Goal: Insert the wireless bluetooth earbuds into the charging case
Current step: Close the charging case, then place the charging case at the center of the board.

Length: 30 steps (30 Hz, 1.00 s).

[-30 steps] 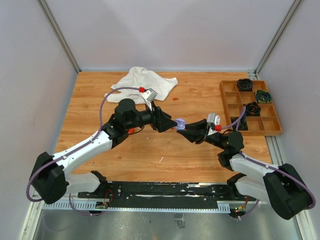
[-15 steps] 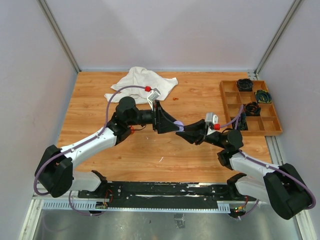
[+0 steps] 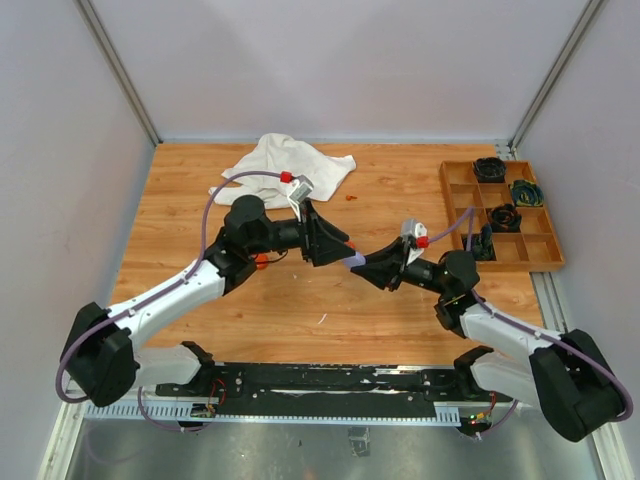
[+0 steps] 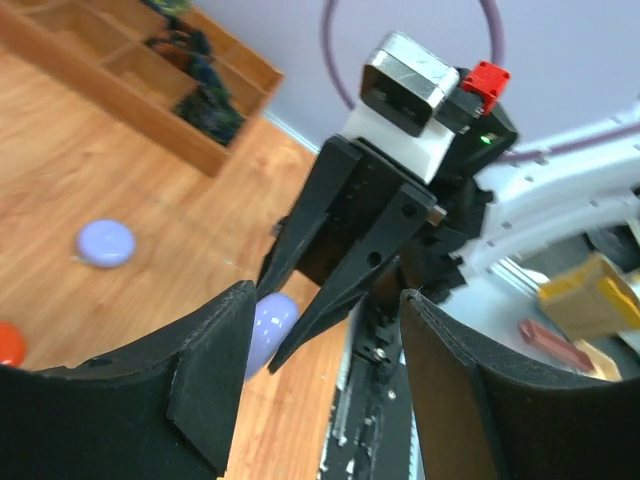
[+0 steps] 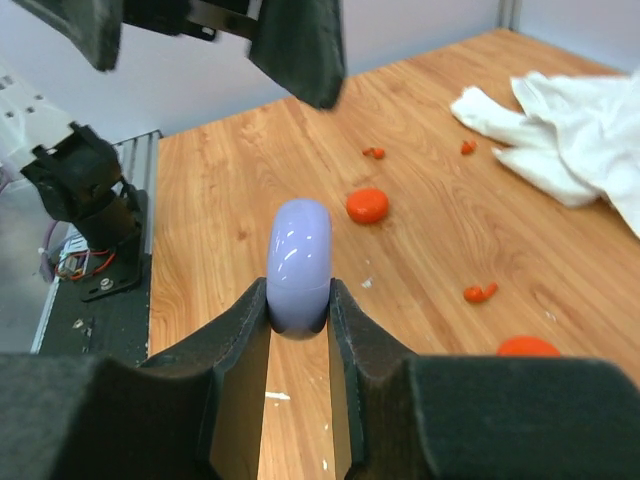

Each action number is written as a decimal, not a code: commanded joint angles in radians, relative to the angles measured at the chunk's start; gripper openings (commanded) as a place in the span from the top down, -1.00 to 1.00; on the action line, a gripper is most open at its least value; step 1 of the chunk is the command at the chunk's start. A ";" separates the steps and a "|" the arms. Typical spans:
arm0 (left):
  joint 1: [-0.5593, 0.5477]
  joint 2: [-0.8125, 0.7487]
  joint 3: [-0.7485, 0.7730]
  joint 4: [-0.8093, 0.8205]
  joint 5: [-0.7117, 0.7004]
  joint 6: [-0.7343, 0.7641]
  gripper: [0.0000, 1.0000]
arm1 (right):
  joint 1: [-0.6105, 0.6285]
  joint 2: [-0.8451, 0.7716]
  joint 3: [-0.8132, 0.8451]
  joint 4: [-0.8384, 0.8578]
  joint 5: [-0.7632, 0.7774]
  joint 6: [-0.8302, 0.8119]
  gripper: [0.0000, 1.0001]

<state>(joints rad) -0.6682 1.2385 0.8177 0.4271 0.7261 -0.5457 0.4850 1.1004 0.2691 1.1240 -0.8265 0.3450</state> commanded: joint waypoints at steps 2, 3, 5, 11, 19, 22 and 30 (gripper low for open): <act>0.009 -0.098 -0.038 -0.194 -0.382 0.080 -0.35 | -0.054 -0.104 0.079 -0.427 0.120 -0.039 0.95; 0.014 -0.111 -0.047 -0.224 -0.447 0.076 -0.38 | -0.059 -0.126 0.088 -0.513 0.151 -0.053 0.95; 0.029 -0.137 -0.065 -0.287 -0.561 0.064 -0.42 | -0.073 -0.166 0.107 -0.681 0.232 -0.075 0.97; 0.067 -0.158 -0.112 -0.420 -0.723 0.046 -0.54 | -0.153 -0.209 0.112 -0.919 0.380 -0.031 0.99; 0.105 -0.185 -0.173 -0.514 -0.856 0.050 -0.80 | -0.275 -0.140 0.112 -0.984 0.485 0.064 0.96; 0.120 -0.185 -0.182 -0.527 -0.875 0.052 -0.85 | -0.316 -0.079 0.127 -0.990 0.515 0.092 0.94; 0.178 -0.135 -0.206 -0.533 -0.869 0.018 -0.94 | -0.380 0.108 0.203 -0.990 0.512 0.107 0.88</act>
<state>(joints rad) -0.5156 1.0794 0.6281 -0.1051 -0.1204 -0.5091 0.1459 1.1412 0.4129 0.1387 -0.3210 0.4316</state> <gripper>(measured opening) 0.963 0.261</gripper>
